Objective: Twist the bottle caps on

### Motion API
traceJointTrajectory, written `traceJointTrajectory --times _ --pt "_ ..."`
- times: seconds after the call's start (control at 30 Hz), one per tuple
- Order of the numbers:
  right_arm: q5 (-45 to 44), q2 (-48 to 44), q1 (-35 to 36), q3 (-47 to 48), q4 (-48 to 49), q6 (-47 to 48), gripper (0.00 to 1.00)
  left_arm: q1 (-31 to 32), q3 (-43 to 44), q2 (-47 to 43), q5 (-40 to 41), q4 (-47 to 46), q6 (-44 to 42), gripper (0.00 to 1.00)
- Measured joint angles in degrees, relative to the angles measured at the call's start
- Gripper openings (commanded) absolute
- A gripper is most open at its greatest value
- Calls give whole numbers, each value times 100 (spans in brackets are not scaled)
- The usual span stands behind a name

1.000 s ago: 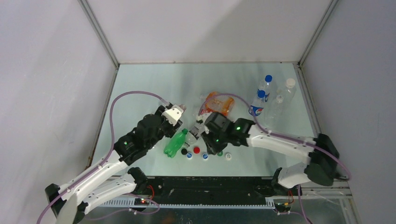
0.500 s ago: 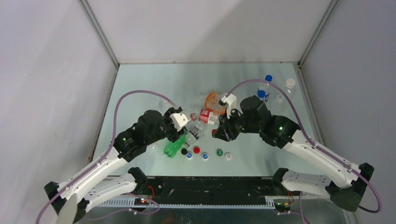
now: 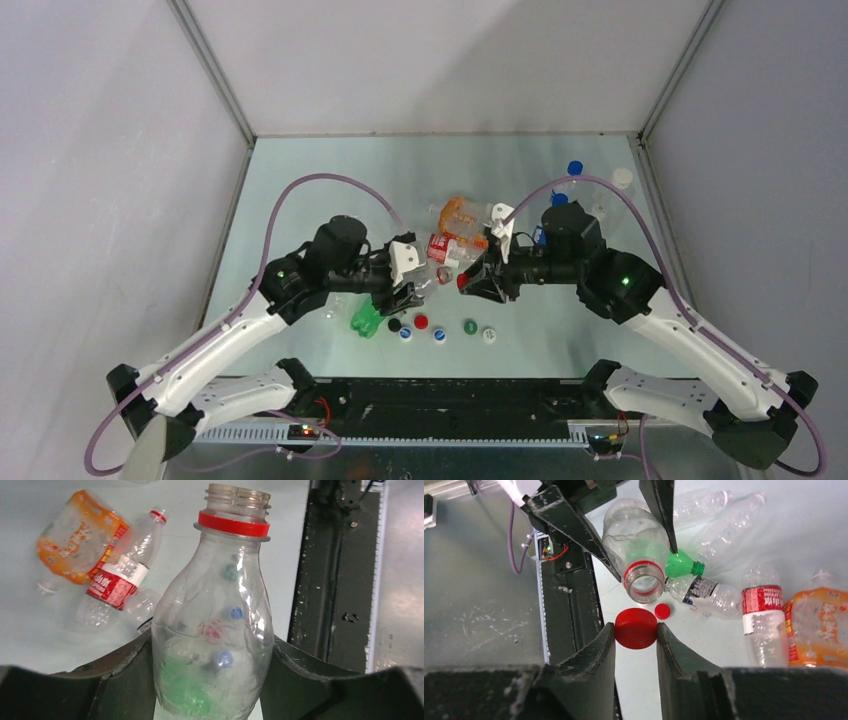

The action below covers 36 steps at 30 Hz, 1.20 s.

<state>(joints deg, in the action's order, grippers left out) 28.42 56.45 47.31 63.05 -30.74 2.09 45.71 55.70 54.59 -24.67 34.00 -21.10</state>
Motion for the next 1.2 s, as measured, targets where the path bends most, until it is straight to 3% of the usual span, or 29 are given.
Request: traceJointTrajectory --times 0.63,1.2 --pt "1346 -260 -448 0 -17 3112 0 -219 868 815 -1316 861 -415 46" --pt "1681 -50 -496 0 79 4153 0 -315 1613 1449 -1480 1510 -896 45"
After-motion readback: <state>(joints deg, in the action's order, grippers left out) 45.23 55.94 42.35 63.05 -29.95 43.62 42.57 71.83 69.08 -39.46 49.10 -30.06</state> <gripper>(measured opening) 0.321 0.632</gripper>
